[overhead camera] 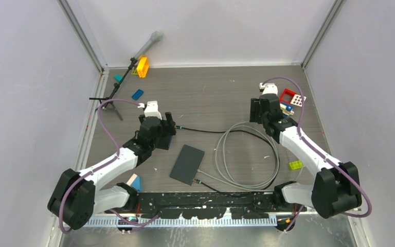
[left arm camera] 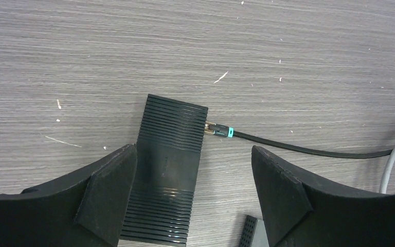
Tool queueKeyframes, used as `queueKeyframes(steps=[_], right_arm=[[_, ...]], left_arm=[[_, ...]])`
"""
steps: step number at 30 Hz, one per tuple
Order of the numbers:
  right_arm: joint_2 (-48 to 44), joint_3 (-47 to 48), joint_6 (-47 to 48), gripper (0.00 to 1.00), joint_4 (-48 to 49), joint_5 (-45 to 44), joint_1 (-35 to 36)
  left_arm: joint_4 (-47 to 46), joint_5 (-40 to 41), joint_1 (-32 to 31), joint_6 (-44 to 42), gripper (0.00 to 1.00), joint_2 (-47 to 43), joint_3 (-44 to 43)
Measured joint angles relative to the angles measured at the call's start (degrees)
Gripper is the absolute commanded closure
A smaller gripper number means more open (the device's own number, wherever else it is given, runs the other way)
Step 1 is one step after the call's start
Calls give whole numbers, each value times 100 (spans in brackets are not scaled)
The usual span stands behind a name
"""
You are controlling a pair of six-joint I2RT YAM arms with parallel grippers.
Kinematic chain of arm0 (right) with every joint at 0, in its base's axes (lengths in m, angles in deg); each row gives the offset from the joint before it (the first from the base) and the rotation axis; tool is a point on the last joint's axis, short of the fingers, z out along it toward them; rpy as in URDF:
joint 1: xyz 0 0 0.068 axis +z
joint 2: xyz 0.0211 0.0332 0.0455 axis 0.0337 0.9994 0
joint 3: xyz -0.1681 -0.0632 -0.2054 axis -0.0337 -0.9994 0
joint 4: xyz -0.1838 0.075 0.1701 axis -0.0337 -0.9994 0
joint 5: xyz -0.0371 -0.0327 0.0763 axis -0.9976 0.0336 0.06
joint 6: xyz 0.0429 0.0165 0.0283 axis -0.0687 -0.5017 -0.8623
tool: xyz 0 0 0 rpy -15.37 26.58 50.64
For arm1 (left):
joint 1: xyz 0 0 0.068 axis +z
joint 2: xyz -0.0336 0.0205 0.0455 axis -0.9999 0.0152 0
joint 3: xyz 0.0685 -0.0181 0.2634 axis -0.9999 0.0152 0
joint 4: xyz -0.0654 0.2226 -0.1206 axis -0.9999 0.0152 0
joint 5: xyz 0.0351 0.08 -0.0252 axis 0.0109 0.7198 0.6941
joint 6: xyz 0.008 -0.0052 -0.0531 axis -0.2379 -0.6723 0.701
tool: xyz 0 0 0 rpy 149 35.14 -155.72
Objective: Insert the plug into the switch port
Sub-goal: Pick up the connector from the center of the board.
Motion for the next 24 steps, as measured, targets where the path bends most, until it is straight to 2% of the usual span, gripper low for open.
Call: queueKeyframes(steps=[8,18,22,24], right_arm=[[632,-11,120,37,-144,350,-798],[1547,-11,372,42,-227,684,-835],[1985,2,466,51,-262,704,-855],[2035,44,538,63,-249,697,-852]], left_arm=[[-61,-48,0,-50,18,313,-2],[-70,-107,0,-70,18,555,-96],[-70,-109,0,-83,19,557,-98],[-72,-107,0,-83,19,581,-101]])
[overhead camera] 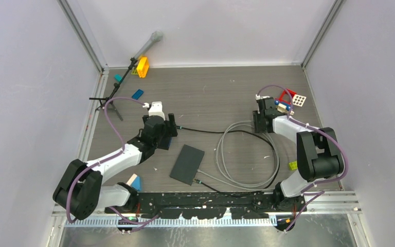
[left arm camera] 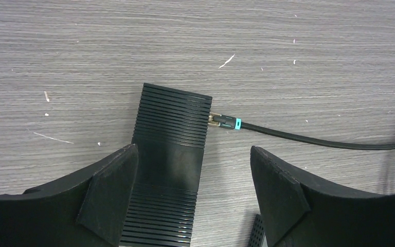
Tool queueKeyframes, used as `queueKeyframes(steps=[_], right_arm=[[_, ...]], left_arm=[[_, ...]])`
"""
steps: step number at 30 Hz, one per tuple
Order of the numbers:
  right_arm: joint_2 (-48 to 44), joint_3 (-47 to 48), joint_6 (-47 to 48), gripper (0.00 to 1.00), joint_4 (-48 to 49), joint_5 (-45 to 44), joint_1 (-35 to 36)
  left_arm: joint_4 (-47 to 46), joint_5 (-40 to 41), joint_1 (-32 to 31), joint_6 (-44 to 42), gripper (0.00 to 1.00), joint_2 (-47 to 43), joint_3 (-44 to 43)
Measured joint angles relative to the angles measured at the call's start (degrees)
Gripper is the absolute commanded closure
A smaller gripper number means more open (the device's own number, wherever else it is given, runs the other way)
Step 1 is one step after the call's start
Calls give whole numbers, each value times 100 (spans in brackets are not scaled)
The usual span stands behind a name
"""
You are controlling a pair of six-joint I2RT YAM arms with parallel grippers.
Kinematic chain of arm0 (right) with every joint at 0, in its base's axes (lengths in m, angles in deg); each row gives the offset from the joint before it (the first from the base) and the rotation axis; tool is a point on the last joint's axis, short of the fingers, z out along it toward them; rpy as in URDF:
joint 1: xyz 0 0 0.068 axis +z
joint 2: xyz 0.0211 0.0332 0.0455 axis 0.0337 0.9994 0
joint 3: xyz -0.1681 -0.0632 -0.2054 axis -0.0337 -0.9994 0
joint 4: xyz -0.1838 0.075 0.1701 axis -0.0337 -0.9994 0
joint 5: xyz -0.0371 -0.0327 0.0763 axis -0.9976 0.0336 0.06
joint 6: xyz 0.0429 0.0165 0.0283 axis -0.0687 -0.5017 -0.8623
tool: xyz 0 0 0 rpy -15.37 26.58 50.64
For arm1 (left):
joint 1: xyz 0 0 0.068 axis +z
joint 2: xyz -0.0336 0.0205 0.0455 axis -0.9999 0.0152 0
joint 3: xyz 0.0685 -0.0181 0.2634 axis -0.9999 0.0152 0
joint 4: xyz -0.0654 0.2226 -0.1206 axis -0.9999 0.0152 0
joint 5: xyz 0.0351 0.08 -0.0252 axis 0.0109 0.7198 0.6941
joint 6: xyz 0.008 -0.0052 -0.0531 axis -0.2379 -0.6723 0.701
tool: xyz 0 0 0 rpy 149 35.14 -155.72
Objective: Insert the plug into the switch port
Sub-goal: Pick up the connector from the center of the board.
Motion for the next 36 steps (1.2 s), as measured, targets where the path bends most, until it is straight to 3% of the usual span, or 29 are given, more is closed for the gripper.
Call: queueKeyframes(steps=[5,8,17,27,31,36], right_arm=[[-46,9,247,93,-17,33,-2],[-382,-22,361,99,-79,155,-13],[-2599,-98,662,99,-197,1281,-20],[-4127,-363,1113,100,-105,3779,-11],[-4715,-671,988,100,608,4809,9],[-4784,-723,758,100,1272,6026,83]], left_arm=[[2,-2,0,-2,19,57,0],[2,-2,2,-2,19,61,0],[2,-2,9,-2,19,24,0],[-238,-428,9,-4,18,-472,59],[-940,-1003,9,-11,16,-1040,474],[-2234,-2135,9,-50,16,-1351,1023]])
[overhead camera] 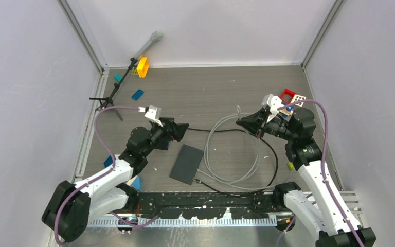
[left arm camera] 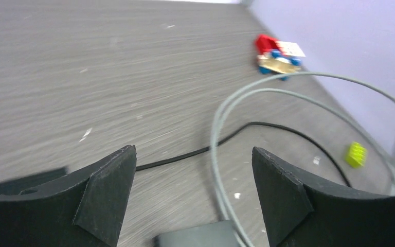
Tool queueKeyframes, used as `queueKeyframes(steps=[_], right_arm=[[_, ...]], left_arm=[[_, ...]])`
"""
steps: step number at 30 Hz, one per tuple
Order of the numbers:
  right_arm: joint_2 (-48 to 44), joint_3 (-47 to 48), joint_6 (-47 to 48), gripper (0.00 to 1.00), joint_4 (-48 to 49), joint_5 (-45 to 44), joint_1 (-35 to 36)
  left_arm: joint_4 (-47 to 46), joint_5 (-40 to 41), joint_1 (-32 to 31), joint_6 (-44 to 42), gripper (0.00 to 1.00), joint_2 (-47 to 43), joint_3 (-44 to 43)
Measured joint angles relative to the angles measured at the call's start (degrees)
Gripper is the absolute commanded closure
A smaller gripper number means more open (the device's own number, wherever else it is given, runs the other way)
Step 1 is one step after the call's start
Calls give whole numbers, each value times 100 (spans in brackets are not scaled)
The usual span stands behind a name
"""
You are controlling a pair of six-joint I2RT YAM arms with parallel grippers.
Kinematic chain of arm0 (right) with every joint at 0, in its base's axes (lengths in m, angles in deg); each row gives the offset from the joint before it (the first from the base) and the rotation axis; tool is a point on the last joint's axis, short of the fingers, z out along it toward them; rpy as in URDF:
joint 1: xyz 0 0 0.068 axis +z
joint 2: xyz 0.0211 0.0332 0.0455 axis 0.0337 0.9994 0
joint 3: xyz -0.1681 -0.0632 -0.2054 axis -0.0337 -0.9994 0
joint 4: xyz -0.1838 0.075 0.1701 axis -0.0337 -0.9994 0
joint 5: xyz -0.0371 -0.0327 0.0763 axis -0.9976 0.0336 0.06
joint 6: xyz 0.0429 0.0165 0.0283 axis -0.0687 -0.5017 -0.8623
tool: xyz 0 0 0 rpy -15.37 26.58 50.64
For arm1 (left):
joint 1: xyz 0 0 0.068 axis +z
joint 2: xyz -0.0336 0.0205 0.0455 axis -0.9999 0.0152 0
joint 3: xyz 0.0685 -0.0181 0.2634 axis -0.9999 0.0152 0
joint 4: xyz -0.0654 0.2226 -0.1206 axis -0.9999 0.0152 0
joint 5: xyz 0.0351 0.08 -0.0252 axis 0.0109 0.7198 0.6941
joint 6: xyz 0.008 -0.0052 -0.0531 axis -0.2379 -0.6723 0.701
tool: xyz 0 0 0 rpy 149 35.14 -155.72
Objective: Insert the plug into the switch port
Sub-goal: Pick up the connector from the center of the board.
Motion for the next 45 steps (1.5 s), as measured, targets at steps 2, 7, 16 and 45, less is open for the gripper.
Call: queueKeyframes(steps=[2,7,16,45], right_arm=[[39,4,-26,100,118,439,76],[227,101,122,100,94,1108,481],[520,573,1287,99,-1014,-28,2026],[1104,682,2728,100,-876,-6363,6094]], left_arm=[[-634,-603,-7,0,17,79,129],[-2194,-1880,-286,-61,20,420,282],[-2841,-2516,-931,-487,25,-201,289],[-2376,-2986,-1209,-1600,59,-990,446]])
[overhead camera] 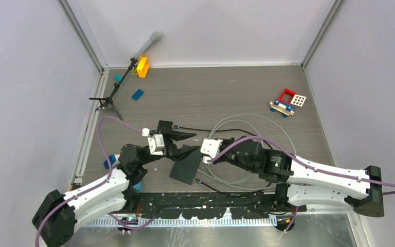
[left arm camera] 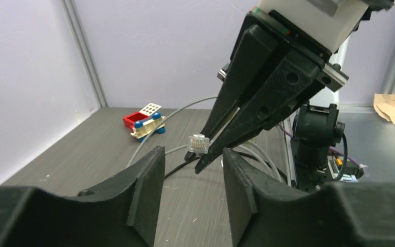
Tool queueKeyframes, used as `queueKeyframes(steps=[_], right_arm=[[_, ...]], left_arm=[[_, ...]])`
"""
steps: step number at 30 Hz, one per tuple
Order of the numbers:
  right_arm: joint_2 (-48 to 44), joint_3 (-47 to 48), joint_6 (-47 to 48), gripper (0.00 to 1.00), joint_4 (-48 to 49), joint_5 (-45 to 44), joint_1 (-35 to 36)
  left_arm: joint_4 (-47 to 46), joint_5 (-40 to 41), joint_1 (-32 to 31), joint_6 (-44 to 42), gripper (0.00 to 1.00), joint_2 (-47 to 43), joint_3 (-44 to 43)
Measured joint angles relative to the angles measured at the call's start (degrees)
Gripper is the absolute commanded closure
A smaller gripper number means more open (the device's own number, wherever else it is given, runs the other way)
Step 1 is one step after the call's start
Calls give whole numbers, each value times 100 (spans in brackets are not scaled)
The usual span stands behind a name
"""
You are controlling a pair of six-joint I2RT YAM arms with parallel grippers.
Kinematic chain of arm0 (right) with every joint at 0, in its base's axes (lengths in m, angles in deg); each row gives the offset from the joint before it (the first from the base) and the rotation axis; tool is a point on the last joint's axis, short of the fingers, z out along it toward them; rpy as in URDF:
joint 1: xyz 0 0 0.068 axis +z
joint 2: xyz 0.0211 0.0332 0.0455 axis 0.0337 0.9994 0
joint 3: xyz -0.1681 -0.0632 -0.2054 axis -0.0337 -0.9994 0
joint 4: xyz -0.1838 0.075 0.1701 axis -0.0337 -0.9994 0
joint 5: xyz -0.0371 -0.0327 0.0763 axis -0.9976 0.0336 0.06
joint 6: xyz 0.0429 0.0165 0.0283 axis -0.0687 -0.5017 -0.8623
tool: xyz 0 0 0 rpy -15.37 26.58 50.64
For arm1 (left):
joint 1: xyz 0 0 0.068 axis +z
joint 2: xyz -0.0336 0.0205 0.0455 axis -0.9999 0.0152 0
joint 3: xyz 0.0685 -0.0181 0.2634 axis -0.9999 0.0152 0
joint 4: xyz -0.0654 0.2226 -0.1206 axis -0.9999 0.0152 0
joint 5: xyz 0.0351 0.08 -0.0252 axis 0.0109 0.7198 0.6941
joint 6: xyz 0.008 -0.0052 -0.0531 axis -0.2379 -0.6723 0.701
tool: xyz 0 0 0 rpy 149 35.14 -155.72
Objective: Insert the plug into the switch port
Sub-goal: Pick up the connector from the center of the board.
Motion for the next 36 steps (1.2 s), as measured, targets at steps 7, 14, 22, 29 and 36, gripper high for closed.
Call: queueKeyframes(steps=[7,14,22,29,36], right_arm=[[-22,0,46,99,42,-197,87],[-22,0,68,99,42,-240,101],[-7,2,92,99,28,-236,118],[-7,31,94,99,-46,-212,146],[-11,55,24,58,-92,-131,149]], left_arm=[[24,-304,-17,55,60,203,-48],[26,-409,-42,170,58,190,-111],[24,-363,-59,195,73,74,-125],[28,-273,-57,190,95,74,-127],[31,-282,-57,192,100,66,-129]])
